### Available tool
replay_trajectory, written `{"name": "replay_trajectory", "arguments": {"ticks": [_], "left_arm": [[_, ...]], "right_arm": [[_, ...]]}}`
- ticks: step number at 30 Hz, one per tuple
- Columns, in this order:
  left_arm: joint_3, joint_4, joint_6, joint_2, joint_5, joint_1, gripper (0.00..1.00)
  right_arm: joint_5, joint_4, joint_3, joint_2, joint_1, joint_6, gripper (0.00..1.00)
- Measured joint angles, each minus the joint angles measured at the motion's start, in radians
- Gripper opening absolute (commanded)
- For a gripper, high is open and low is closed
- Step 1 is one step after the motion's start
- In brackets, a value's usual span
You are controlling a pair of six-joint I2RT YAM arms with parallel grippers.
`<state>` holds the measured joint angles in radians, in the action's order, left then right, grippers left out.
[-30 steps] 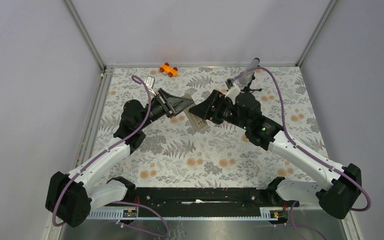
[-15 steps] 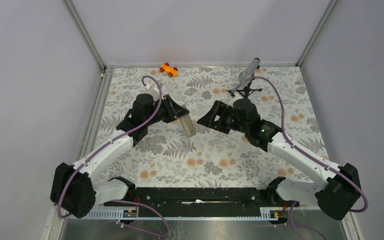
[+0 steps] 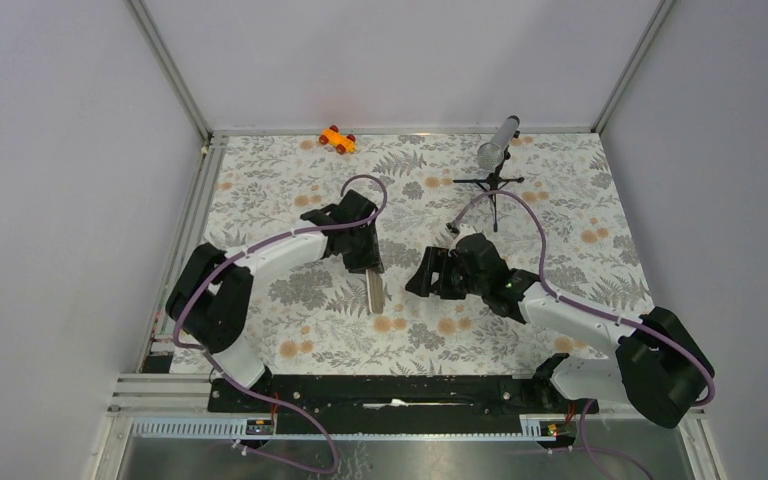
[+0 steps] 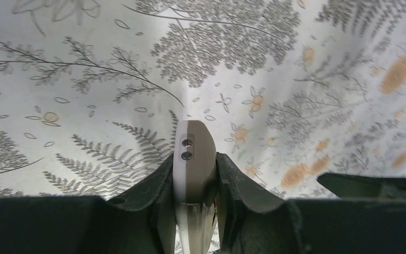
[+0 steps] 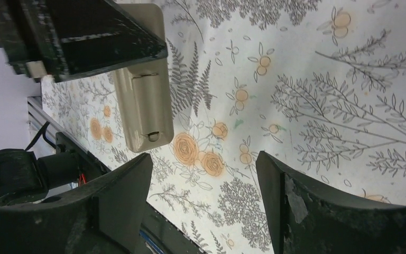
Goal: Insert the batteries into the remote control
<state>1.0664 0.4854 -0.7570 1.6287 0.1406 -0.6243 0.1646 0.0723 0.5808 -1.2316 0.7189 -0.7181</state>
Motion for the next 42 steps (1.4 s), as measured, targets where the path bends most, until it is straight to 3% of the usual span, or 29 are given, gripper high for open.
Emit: {"name": "replay_trajectory", "arguments": {"ticks": [4,9,11,16,21,25,28,35,42], "left_arm": [[0.061,0.082,-0.004,0.049,-0.09,-0.016,0.0],[0.071,0.119,-0.007,0.059,-0.144,-0.023,0.0],[0.072,0.126,-0.007,0.064,-0.158,-0.026,0.0],[0.107,0.185,-0.027,0.105,-0.212,-0.043,0.0],[0.177,0.256,-0.077,0.165,-0.298,-0.092,0.0],[0.184,0.28,-0.101,0.166,-0.323,-0.11,0.0],[0.176,0.261,-0.108,0.163,-0.313,-0.11,0.0],[0.085,0.142,-0.071,0.102,-0.166,-0.106,0.0],[0.051,0.087,-0.006,0.059,-0.085,-0.092,0.0]], "right_arm": [[-0.01,0.047,-0.001,-0.008,0.0,0.011,0.76],[0.01,0.101,-0.002,-0.077,0.003,0.04,0.6],[0.038,0.137,-0.003,-0.123,0.008,0.055,0.59],[0.095,0.233,-0.01,-0.219,0.027,0.047,0.65],[0.116,0.317,-0.019,-0.261,0.029,-0.022,0.8],[0.153,0.408,-0.031,-0.303,0.029,-0.079,0.8],[0.197,0.492,-0.03,-0.364,0.029,-0.123,0.74],[0.242,0.609,-0.031,-0.415,0.029,-0.163,0.7],[0.25,0.686,-0.062,-0.415,0.029,-0.188,0.43]]}}
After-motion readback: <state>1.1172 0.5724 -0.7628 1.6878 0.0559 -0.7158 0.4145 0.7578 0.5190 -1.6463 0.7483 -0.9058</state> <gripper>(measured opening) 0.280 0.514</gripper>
